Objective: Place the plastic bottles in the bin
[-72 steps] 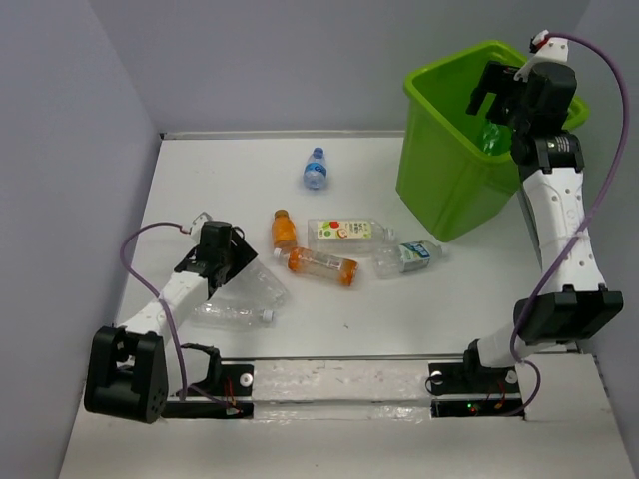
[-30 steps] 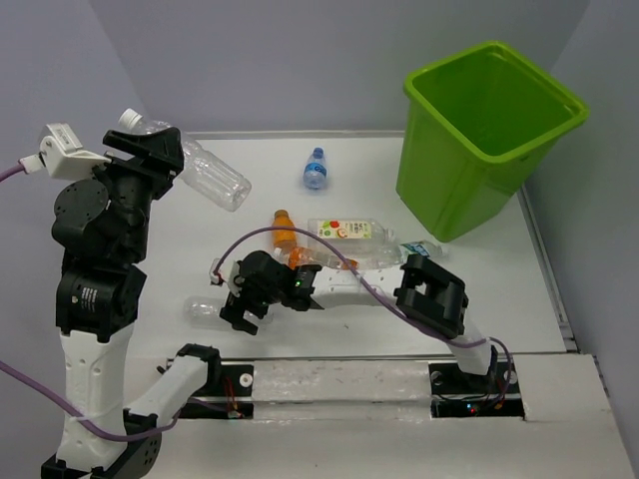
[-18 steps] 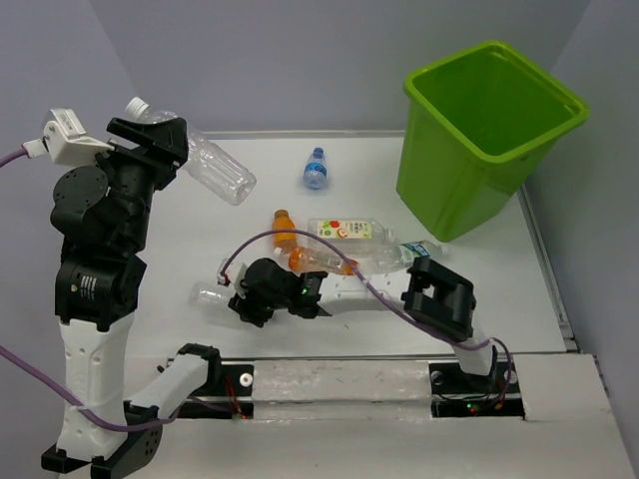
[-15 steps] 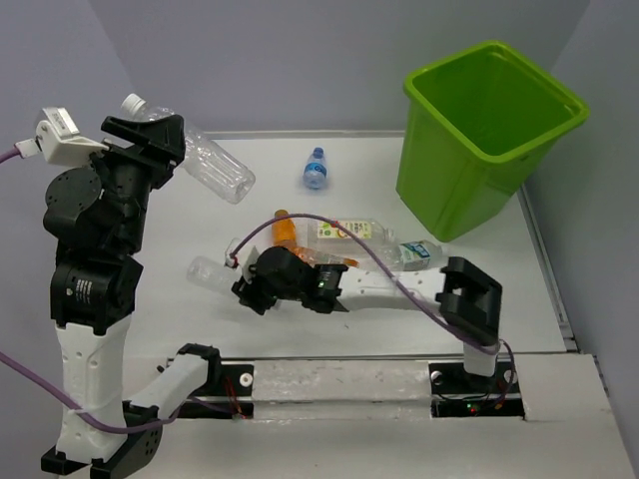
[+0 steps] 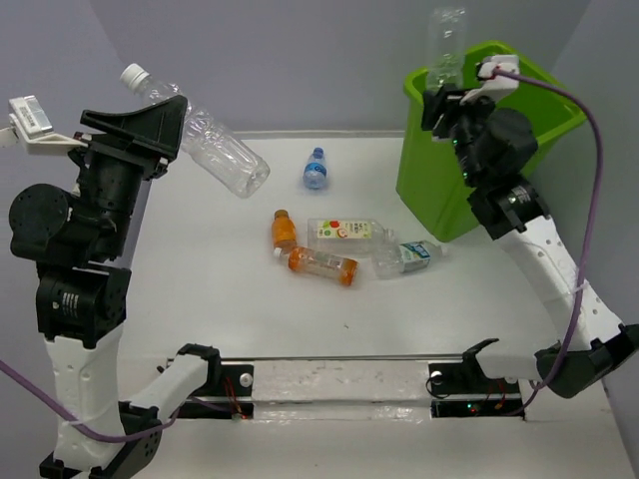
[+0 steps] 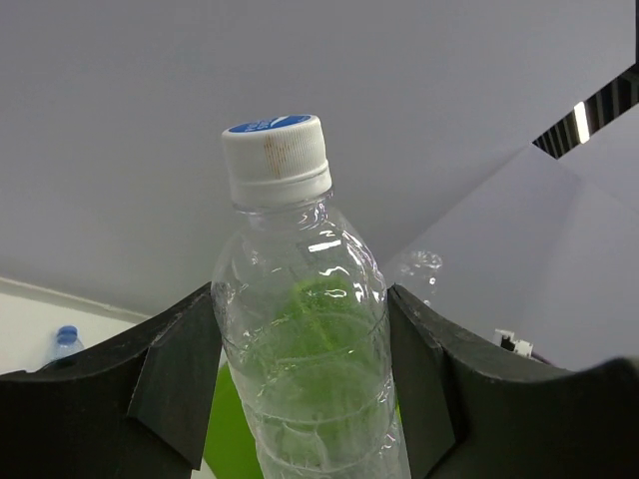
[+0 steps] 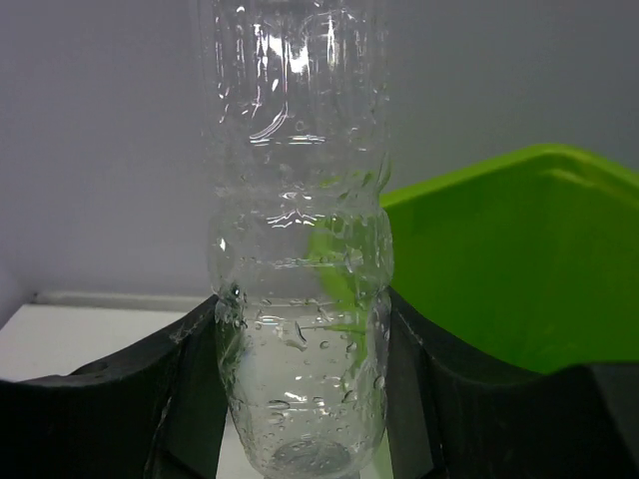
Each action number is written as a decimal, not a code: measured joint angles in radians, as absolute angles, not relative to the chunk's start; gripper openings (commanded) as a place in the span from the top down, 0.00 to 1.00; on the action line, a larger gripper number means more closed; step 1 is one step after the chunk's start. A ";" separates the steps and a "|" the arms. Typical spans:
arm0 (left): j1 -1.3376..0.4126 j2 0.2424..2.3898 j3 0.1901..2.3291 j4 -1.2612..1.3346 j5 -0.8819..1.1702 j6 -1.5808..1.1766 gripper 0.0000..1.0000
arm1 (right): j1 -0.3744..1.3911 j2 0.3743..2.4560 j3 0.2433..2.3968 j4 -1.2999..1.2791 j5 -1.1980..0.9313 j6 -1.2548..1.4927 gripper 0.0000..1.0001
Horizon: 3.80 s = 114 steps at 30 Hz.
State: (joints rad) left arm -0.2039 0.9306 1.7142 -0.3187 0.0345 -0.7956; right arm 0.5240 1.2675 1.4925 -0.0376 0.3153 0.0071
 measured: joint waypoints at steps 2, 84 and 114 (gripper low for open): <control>-0.215 0.958 1.701 -0.284 0.057 -0.810 0.62 | 0.369 1.277 1.560 -0.057 0.290 0.017 0.79; -0.962 1.044 0.714 -0.163 -0.690 -0.866 0.01 | 0.068 0.672 0.425 -0.290 -0.122 0.900 0.00; -0.880 1.390 0.693 -0.154 -0.694 -1.163 0.01 | 0.270 1.324 0.516 0.112 0.105 0.888 0.00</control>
